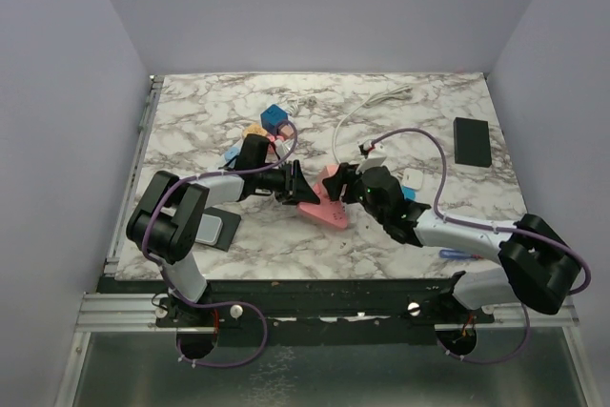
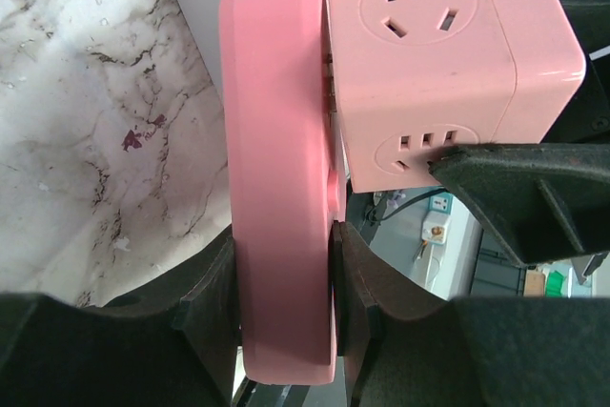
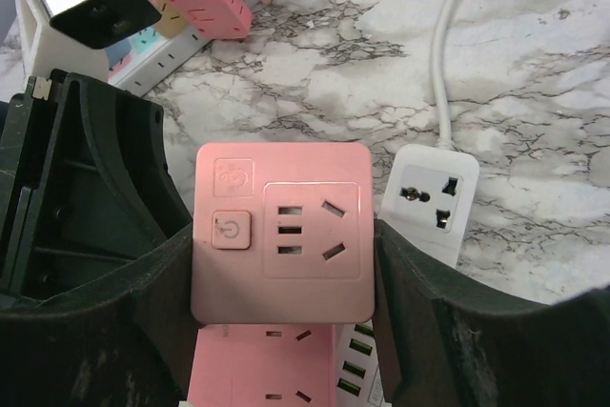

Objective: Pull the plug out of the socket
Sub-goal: Remove the plug from the socket.

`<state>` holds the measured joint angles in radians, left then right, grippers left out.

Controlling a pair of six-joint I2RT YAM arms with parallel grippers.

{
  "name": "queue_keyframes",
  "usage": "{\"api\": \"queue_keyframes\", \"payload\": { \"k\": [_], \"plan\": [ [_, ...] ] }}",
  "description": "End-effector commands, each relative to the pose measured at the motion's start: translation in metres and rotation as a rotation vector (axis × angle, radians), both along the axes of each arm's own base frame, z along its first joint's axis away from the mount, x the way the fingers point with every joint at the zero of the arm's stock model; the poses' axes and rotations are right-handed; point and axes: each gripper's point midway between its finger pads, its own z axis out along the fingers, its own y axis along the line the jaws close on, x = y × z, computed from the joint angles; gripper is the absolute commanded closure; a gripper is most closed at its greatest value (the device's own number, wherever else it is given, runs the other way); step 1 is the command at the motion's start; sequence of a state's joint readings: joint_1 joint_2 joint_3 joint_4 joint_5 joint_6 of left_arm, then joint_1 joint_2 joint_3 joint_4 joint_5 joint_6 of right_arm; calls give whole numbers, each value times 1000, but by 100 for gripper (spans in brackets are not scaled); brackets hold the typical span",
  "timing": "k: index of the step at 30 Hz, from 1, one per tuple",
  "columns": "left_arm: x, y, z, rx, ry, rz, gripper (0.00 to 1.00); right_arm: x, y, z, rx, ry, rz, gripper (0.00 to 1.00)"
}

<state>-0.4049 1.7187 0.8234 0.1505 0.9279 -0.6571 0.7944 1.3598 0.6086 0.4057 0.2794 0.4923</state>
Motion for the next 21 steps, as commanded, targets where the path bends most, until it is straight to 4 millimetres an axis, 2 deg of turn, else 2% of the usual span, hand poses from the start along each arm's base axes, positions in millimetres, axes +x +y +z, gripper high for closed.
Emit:
{"api": "queue_keyframes", "payload": {
  "k": [1,8,14,21],
  "plan": [
    [10,15,-35,142,-75,50,100,-3,-14,8,-91,-63,-95,99],
    [10,17,-37,154,-72,52,100,-17,-11,23,-124,-171,-99,100],
    [10,19,-39,164,-66,55,100,-35,-10,46,-111,-304,-90,99],
    [10,19,-39,166,-65,58,100,-44,3,47,-151,-332,-70,99]
  ]
}}
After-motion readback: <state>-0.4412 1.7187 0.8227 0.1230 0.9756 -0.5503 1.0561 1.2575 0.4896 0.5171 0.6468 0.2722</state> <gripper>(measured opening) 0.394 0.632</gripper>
